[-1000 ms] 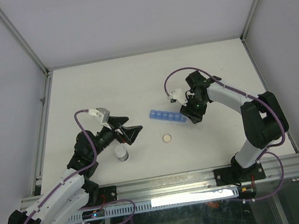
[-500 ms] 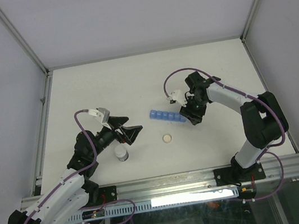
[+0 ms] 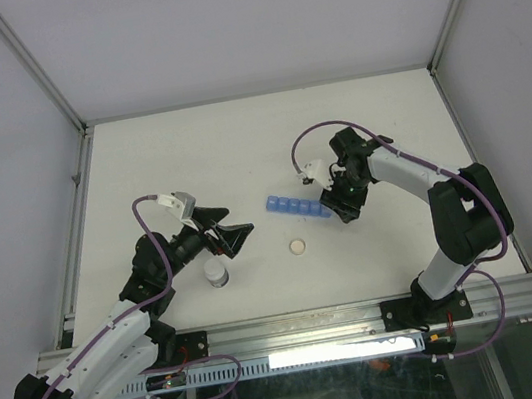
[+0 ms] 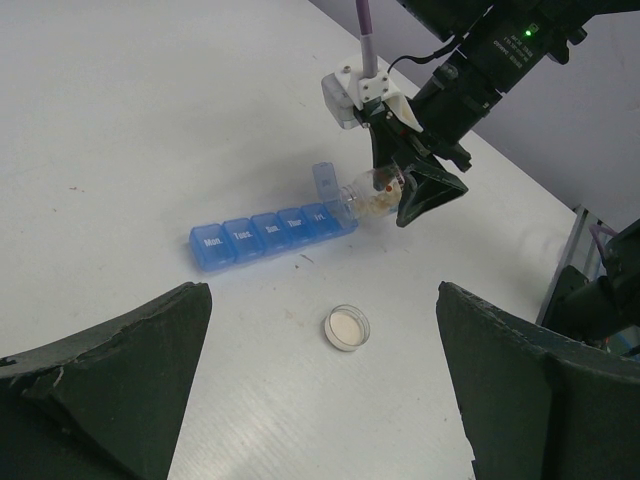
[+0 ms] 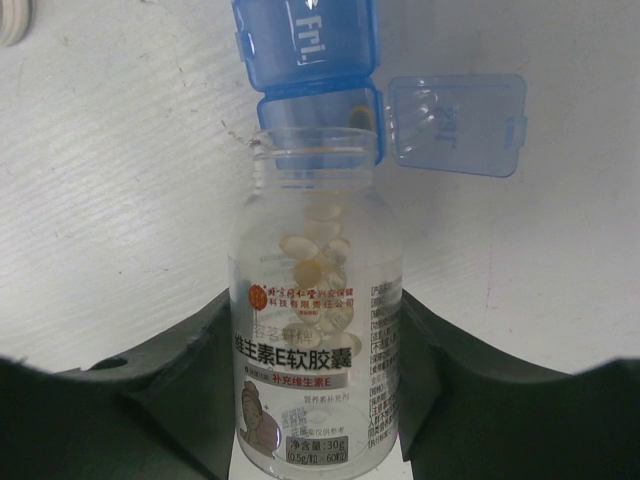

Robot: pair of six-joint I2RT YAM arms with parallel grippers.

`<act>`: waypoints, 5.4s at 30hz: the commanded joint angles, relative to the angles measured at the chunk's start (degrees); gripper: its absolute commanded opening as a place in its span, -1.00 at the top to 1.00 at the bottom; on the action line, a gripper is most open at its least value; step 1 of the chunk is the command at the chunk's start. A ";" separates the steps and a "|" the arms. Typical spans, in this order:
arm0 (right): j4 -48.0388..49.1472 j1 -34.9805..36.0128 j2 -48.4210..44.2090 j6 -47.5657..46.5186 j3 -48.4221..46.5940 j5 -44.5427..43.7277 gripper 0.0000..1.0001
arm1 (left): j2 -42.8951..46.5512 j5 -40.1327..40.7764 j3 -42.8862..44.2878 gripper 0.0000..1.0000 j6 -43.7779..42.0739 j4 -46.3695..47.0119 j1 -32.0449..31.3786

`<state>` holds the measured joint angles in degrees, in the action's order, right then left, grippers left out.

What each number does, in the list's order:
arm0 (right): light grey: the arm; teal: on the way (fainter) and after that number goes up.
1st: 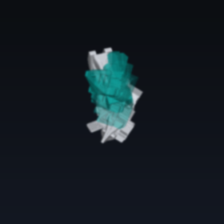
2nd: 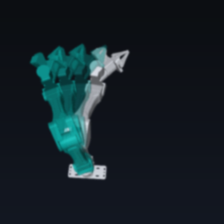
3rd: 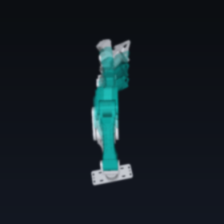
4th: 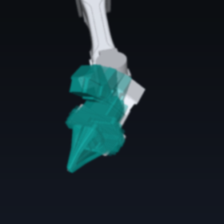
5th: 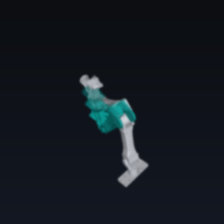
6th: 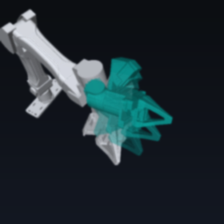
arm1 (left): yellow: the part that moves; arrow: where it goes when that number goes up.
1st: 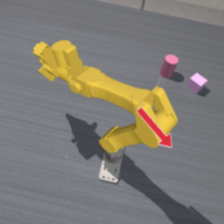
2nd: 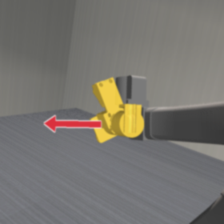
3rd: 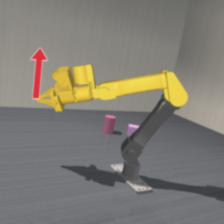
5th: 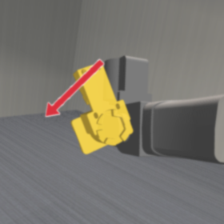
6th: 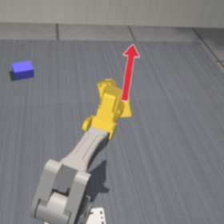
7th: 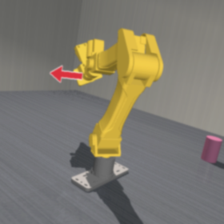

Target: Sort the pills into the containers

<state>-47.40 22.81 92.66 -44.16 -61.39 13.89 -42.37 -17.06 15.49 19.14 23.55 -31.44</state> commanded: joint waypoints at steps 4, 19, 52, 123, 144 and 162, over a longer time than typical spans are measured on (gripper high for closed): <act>2.00 0.16 -1.27 0.51 -0.99 -1.24 0.93 | 0.62 -1.22 0.55 -0.98 -1.26 1.95 0.06; -1.27 0.16 -1.35 -0.14 -1.43 1.94 0.93 | 0.58 -1.35 0.60 -0.98 -1.22 1.92 0.07; -0.44 -0.26 -0.53 0.64 -2.36 0.70 0.98 | 0.37 -1.92 0.62 -0.98 -1.12 2.03 0.09; 71.93 -19.44 -44.39 52.96 25.20 63.84 1.00 | -23.82 26.53 26.72 -0.42 7.34 -26.80 -27.61; 51.70 -18.45 -40.87 29.25 23.73 65.92 1.00 | -21.99 9.69 19.05 -0.98 17.81 26.42 -24.53; 47.80 -18.39 -40.50 25.44 22.87 64.34 0.93 | -38.97 23.00 36.01 -0.56 14.86 12.87 -31.63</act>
<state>1.87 4.08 52.25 -15.62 -36.75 78.78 -80.12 3.70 47.13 35.11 37.89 -61.93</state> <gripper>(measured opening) 0.547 0.808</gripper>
